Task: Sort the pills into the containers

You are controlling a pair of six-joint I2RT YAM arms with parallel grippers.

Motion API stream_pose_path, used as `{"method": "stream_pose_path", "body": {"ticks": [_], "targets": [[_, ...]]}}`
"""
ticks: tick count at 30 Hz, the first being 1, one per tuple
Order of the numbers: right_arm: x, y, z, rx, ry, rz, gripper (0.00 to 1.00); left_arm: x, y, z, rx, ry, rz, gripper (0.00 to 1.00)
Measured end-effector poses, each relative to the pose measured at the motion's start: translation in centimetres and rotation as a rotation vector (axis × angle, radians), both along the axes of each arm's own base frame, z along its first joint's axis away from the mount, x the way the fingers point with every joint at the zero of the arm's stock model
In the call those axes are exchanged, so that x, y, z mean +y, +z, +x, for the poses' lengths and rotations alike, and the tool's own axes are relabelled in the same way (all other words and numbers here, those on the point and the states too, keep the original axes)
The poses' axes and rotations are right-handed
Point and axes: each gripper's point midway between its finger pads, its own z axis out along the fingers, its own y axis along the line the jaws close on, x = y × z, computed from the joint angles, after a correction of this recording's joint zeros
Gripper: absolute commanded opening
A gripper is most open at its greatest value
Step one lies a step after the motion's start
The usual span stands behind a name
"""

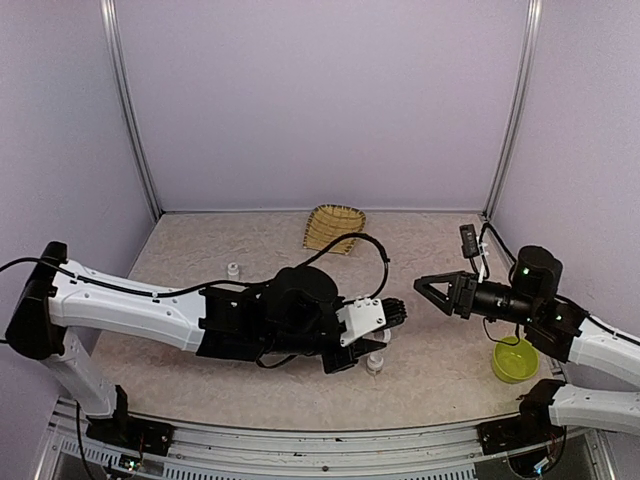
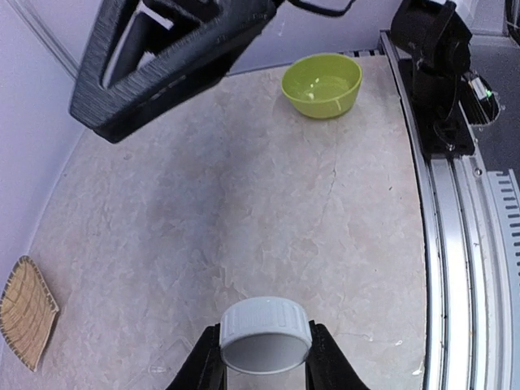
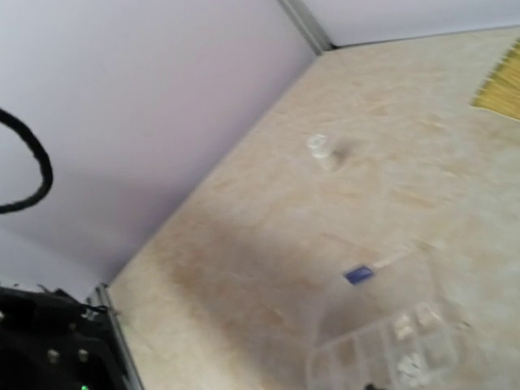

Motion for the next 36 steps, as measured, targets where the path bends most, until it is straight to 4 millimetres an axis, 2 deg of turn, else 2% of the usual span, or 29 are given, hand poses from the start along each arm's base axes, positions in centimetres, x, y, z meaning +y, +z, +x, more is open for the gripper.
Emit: {"method": "stream_pose_path", "body": {"ticks": [4,9,15,28,36], "targets": [[-0.8,-0.8,0.1,0.011,-0.041,-0.034,0.55,-0.8,-3.4,0.9,0.074,-0.027,0.134,0.26],[-1.6,-1.3,0.1,0.014,-0.076,-0.059,0.57,-0.8,-5.4,1.9,0.124,-0.03,0.226,0.27],[-2.2,-1.2,0.0,0.004,-0.096,-0.071,0.57,-1.0,-6.9,2.7,0.168,-0.051,0.314,0.27],[-2.6,-1.7,0.1,0.008,-0.109,-0.09,0.58,-1.0,-10.4,2.7,0.225,-0.092,0.458,0.27],[-2.8,-2.9,0.1,0.027,-0.115,-0.103,0.58,-1.0,-11.0,3.0,0.238,-0.091,0.496,0.28]]}}
